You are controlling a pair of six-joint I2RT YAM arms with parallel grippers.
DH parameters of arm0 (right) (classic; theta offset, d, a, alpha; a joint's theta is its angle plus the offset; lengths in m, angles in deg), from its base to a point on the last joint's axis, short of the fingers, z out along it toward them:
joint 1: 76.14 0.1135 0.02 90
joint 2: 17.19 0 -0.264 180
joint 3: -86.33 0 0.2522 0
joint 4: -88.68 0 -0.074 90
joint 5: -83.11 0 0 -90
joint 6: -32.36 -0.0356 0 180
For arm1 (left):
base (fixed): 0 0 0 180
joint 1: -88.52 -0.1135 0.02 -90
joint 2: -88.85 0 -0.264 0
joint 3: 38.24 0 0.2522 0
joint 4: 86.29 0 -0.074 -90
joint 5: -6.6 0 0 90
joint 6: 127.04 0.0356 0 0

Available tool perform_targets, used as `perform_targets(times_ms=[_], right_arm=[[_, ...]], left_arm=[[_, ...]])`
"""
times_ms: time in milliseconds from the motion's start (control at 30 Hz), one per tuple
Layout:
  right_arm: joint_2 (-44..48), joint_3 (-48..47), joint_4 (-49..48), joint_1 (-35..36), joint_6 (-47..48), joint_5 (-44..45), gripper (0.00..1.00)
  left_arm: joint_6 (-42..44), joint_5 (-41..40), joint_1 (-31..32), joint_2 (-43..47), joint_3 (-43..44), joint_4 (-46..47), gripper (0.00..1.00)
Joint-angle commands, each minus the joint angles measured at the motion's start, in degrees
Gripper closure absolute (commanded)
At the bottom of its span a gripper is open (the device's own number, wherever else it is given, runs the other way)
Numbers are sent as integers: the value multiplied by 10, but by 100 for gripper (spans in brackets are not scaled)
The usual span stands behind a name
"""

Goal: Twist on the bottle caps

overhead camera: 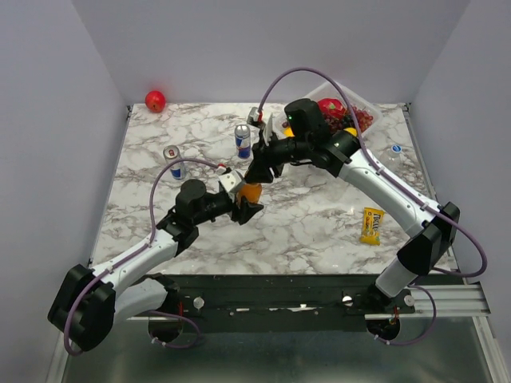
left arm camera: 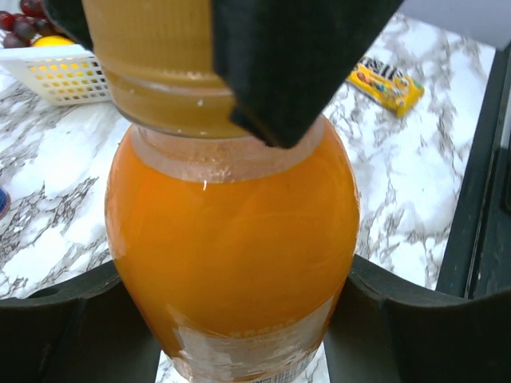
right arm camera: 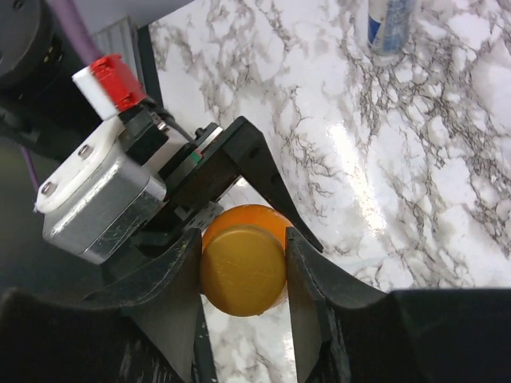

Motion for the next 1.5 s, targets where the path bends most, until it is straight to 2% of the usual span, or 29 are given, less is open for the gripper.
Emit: perform_targets(times_ms=[0, 33, 67, 100, 167, 233, 267, 400, 600, 733, 1033, 1267, 1467], right_arm=[[7, 8, -19, 5, -147, 87, 81], [18, 7, -19, 2, -130, 90, 67], [28, 8, -26, -1, -114, 94, 43], [37, 13, -30, -6, -81, 90, 33], [59, 19, -45, -31, -64, 41, 23], [74, 51, -74, -62, -38, -7, 21], [92, 69, -130, -70, -37, -70, 20], [113, 133, -229, -78, -16, -161, 18], [78, 134, -298, -78, -58, -251, 17], [67, 132, -301, -78, -75, -298, 16], [66, 151, -319, -78, -88, -291, 18], [51, 154, -379, -78, -140, -291, 35], [44, 162, -406, -75, -168, -282, 41]], left_arm=[[-41, -57, 2, 16, 17, 73, 100], [-39, -42, 1, 18, 16, 65, 100], [-39, -15, -2, 22, 14, 50, 100], [-39, 6, -4, 29, 7, 45, 100], [-45, 40, -12, 35, 2, 29, 100], [-59, 74, -15, 46, -6, 26, 100], [-61, 88, -15, 48, -8, 29, 100], [-61, 115, -15, 38, 5, 31, 100], [-42, 133, -15, 21, 28, 30, 100], [-62, 126, -15, 21, 32, 34, 100], [-80, 128, -15, 21, 50, 43, 100], [-75, 129, -15, 18, 51, 46, 100], [-78, 124, -15, 21, 47, 51, 100]])
